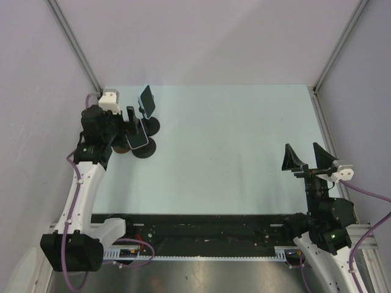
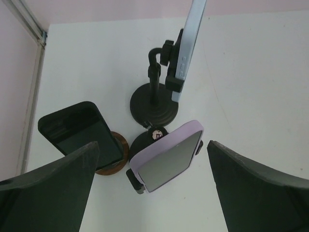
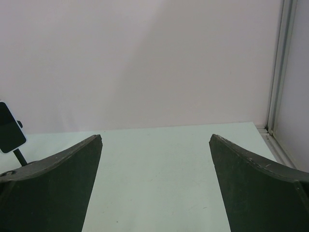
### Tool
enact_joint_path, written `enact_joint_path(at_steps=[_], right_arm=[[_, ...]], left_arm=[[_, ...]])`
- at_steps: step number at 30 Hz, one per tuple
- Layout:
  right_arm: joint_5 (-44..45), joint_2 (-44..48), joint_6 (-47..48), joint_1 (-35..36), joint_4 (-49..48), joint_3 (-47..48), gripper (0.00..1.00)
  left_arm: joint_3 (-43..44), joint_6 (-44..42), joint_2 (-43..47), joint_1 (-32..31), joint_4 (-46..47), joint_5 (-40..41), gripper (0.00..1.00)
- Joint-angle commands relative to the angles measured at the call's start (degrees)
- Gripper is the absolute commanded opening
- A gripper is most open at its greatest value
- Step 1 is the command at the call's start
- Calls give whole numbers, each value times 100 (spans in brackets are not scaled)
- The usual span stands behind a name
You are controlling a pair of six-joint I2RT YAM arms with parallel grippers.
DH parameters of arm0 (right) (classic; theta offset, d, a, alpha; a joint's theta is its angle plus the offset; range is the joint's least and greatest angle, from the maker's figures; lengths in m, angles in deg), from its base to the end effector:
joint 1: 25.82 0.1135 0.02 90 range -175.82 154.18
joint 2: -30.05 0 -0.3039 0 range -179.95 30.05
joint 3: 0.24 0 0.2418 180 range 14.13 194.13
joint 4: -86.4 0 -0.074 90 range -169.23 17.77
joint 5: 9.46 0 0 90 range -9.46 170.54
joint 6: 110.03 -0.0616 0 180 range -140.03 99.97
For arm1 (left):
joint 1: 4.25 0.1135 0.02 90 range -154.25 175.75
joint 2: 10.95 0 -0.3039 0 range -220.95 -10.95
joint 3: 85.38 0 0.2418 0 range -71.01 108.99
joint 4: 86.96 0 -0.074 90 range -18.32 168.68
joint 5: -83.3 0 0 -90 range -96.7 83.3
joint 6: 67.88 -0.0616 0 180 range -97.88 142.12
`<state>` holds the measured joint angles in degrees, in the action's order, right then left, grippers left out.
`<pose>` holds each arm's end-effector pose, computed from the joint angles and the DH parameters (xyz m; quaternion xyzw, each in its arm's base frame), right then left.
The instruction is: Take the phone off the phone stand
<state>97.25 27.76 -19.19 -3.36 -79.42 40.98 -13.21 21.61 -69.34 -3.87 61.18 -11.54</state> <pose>0.0301 -0.0067 0.3333 0.0121 0.5471 0.0793 0.8332 0.2243 -0.0037 0.3879 0.0257 0.8087 -0.0296 0.5869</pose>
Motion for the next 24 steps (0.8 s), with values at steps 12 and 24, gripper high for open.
enact_joint_path(at_steps=[12, 24], right_arm=[[69, 53, 21, 48, 1, 215, 100], [52, 61, 39, 57, -8, 215, 100]], left_arm=[[109, -1074, -770, 445, -237, -1993, 81], [-137, -801, -314, 173, -246, -2285, 23]])
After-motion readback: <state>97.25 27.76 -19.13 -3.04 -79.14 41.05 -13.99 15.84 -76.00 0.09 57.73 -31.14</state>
